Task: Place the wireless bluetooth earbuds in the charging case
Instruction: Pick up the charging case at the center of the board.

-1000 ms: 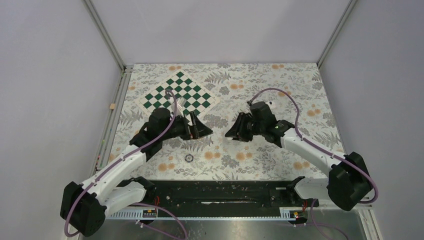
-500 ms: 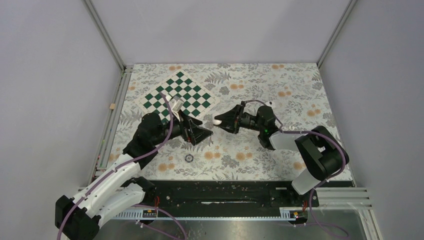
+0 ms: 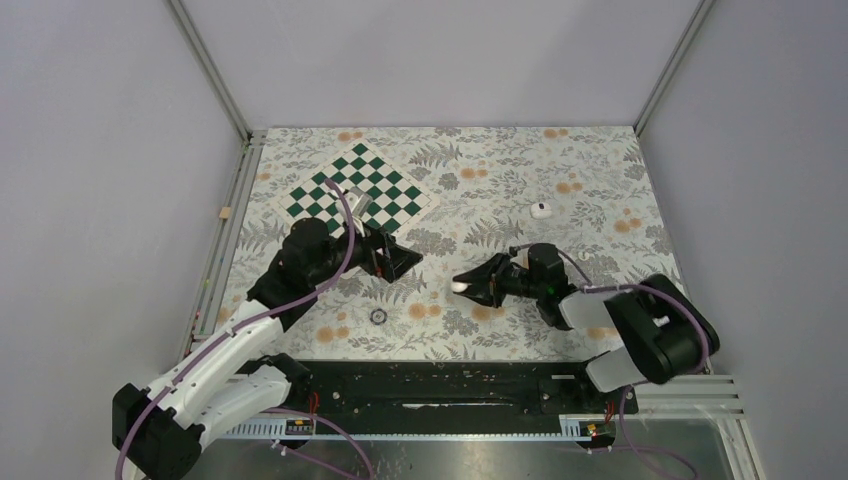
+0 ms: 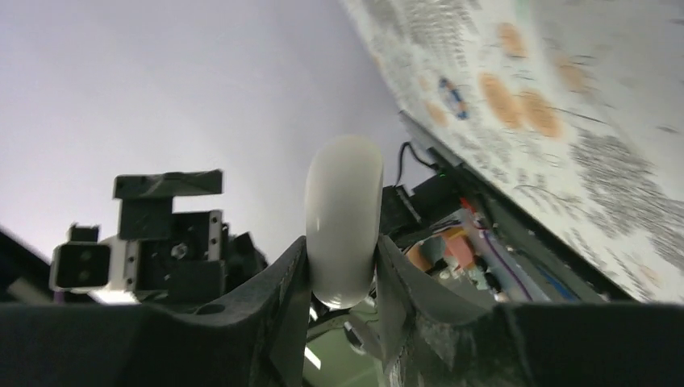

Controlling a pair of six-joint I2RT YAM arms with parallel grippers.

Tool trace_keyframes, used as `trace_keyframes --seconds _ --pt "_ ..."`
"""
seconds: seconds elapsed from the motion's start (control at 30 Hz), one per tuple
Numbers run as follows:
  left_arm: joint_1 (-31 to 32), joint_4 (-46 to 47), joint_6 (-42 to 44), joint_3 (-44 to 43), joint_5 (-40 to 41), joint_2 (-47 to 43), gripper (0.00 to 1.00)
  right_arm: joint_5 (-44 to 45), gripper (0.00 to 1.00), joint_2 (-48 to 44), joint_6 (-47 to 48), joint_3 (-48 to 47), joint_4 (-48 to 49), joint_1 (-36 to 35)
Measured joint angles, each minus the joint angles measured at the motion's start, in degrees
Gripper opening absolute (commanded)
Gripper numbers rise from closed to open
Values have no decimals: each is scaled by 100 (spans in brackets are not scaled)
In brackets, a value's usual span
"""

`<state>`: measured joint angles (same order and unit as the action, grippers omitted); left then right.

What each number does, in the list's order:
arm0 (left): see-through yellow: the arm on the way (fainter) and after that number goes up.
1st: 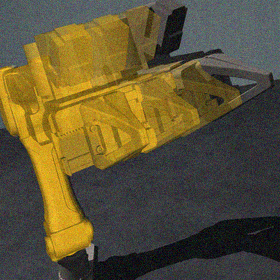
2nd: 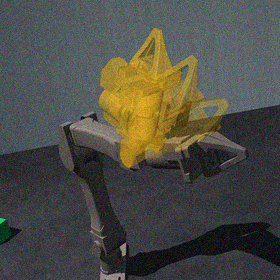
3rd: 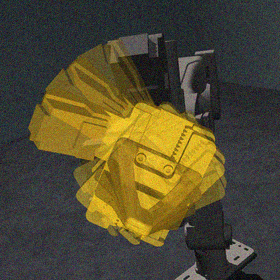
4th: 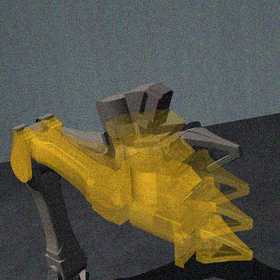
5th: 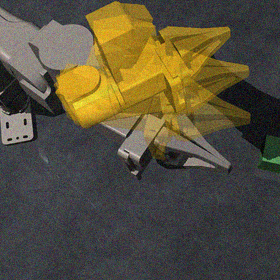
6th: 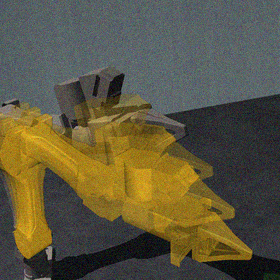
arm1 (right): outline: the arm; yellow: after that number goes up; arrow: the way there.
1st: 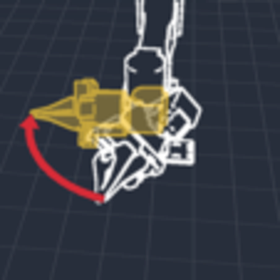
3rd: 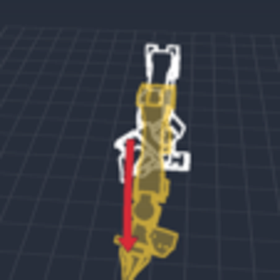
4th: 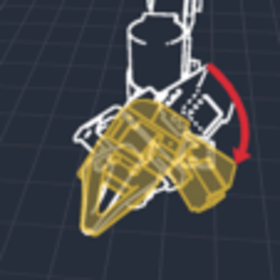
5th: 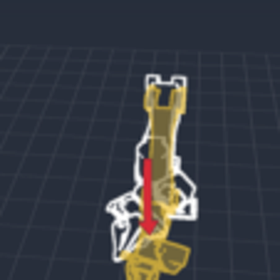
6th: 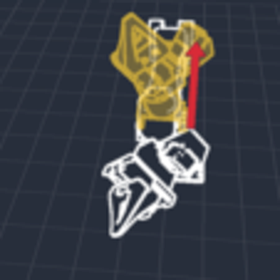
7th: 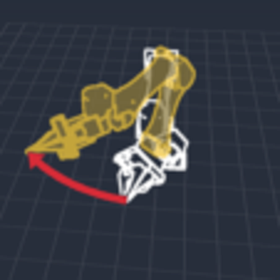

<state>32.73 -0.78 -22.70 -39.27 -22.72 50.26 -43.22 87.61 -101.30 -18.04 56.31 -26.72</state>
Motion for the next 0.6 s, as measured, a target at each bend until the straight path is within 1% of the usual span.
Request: trace_keyframes --seconds 0.1,0.17,0.23,0.37,0.47,0.5,0.53,0.57,0.6 --pt "0 -127 -2 -11 168 -42 99 365 0 -734 732 42 -1475 0" --pt "0 -221 -2 -15 258 -90 99 785 0 -1305 1434 -181 -2870 0" --pt "0 -275 -9 -15 313 -114 99 1182 0 -1681 2013 -492 -3987 0" --pt "0 -341 -79 -15 354 -111 99 1735 0 -1895 2780 -1005 -5449 4" --pt "0 -348 -136 -15 356 -103 99 1897 3 -1705 3108 -1152 -6061 4" --pt "0 -348 -146 -15 356 -103 99 1967 6 -1609 3202 -1167 -6253 4" --pt "0 -348 -157 -15 358 -103 99 2022 11 -1526 3281 -1167 -6428 4" --pt "0 -348 -173 -15 363 -103 99 2061 18 -1475 3340 -1167 -6564 4" --pt "0 -348 -179 -15 369 -103 99 2140 29 -1443 3416 -1167 -6730 4"
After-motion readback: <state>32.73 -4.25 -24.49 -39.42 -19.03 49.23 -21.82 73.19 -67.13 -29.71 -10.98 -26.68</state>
